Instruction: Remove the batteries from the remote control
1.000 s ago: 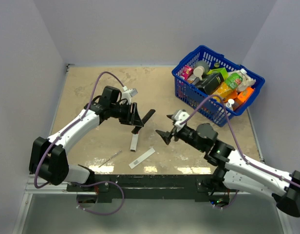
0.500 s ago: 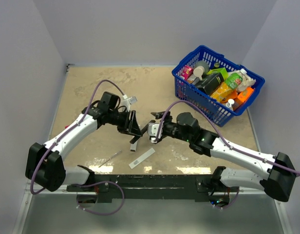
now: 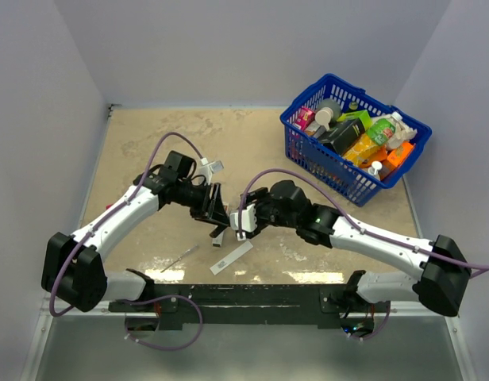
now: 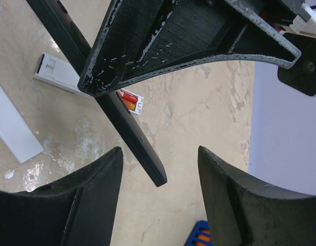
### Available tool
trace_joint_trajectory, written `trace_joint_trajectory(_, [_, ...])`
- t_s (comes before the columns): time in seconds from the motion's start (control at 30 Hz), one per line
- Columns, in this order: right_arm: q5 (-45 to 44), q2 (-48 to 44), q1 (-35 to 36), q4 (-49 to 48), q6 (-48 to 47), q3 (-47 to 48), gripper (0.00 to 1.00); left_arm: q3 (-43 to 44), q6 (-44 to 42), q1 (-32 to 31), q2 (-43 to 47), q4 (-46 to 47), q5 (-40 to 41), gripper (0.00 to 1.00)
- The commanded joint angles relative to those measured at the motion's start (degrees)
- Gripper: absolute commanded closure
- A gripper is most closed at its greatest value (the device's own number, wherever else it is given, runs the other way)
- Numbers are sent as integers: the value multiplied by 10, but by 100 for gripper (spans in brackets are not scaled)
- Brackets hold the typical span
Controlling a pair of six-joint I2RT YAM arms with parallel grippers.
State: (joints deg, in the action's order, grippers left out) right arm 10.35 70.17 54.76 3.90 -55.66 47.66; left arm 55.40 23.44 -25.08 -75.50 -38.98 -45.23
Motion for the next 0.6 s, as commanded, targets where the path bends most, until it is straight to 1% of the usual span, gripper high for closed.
trace_joint_trajectory(0.0, [17, 6, 4, 11, -23, 30, 39, 15, -11, 0, 5, -7, -24, 100])
trace_joint_trajectory(0.13, [15, 17, 9, -1, -27, 21, 44, 25, -13, 0, 6, -14, -28, 100])
trace_joint_trajectory(0.17, [15, 20, 10, -4, -27, 18, 48, 28, -16, 0, 5, -16, -28, 100])
trace_joint_trajectory(0.27, [13, 26, 16, -1, -30, 20, 50, 40, -22, 0, 5, -28, -31, 100])
trace_joint_trajectory(0.33, [9, 27, 17, -2, -31, 21, 56, 41, -22, 0, 5, -29, -36, 100])
trace_joint_trajectory(0.37, [8, 27, 18, -4, -31, 19, 61, 41, -23, 0, 5, -29, -36, 100])
trace_joint_trajectory(0.4, [7, 25, 18, -6, -31, 17, 77, 41, -23, 0, 5, -31, -38, 100])
trace_joint_trajectory(0.47, [6, 23, 18, -17, -30, 10, 90, 41, -23, 1, 7, -30, -40, 100])
trace_joint_trajectory(0.53, [7, 15, 18, -28, -16, 5, 100, 43, -21, 0, 12, -24, -41, 99])
trace_joint_trajectory(0.57, [6, 14, 18, -31, -9, 3, 100, 45, -15, 0, 15, -21, -41, 93])
